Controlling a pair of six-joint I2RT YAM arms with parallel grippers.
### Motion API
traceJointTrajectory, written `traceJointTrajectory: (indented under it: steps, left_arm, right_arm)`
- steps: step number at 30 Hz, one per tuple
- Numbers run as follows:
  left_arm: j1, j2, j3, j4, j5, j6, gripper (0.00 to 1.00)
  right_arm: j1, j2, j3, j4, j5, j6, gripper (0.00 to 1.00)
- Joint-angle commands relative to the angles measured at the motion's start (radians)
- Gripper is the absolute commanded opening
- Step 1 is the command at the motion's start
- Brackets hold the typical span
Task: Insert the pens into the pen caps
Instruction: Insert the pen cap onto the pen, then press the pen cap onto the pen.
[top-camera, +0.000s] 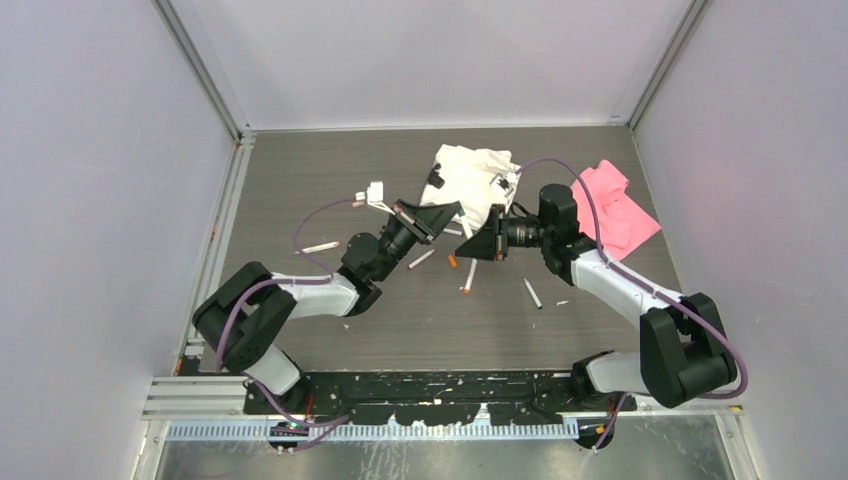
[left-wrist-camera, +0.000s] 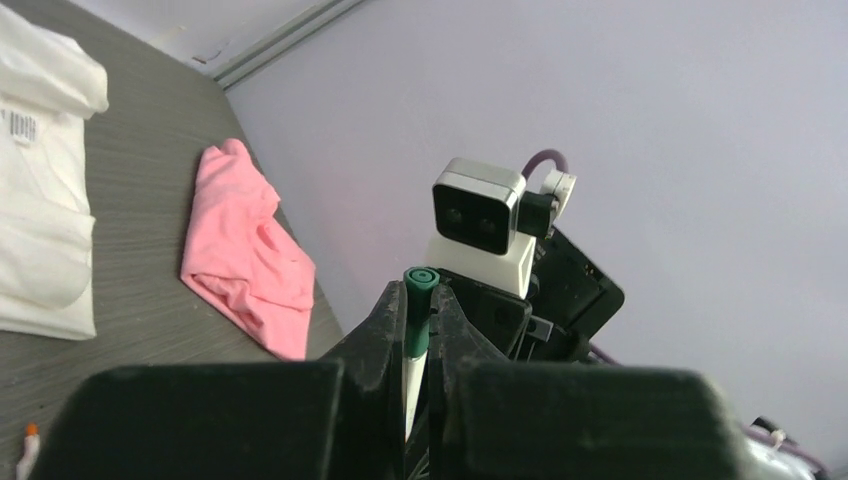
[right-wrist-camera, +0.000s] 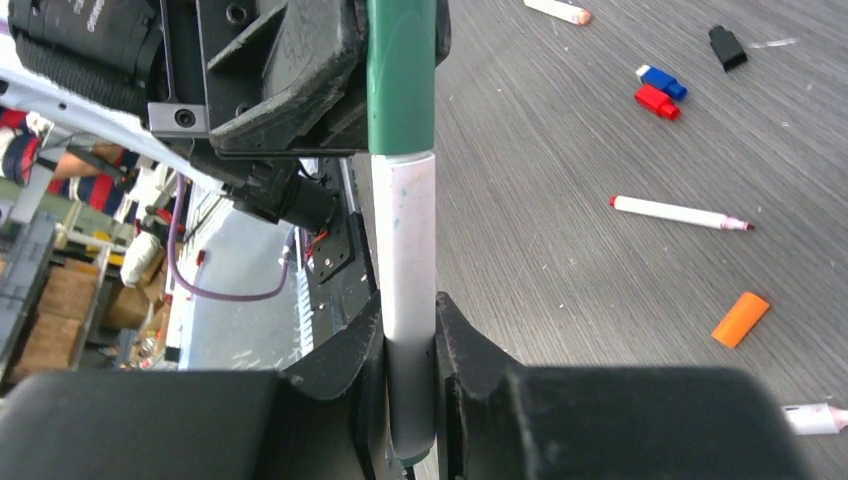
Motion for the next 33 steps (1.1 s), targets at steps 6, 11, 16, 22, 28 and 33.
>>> traceJointTrajectory:
  steps: [6, 11, 16, 22, 28, 33]
  left_arm:
    - [-0.039, -0.152, 0.077, -0.296, 0.32, 0.261, 0.04]
    - [-0.039, -0.176, 0.08, -0.32, 0.305, 0.272, 0.08]
    - [-0.039, -0.222, 0.082, -0.354, 0.281, 0.296, 0.12]
    - [-0.039, -0.294, 0.086, -0.455, 0.268, 0.358, 0.17]
    - [-0.039, -0.333, 0.09, -0.505, 0.264, 0.385, 0.25]
    - [-0.026, -0.405, 0.085, -0.608, 0.238, 0.442, 0.37]
  right_arm:
    - [-0.027, -0.053, 0.015, 0.101, -0.027, -0.105, 0.01]
    - [-0.027, -0.064, 0.014, 0.092, -0.06, -0.128, 0.01]
    - [-0.027, -0.066, 0.026, 0.037, -0.071, -0.167, 0.01]
    - [-0.027, -0.066, 0.028, 0.026, -0.08, -0.174, 0.01]
    - [-0.026, -0.063, 0.029, 0.026, -0.091, -0.175, 0.01]
    - [-0.026, -0.065, 0.031, 0.025, -0.118, -0.184, 0.01]
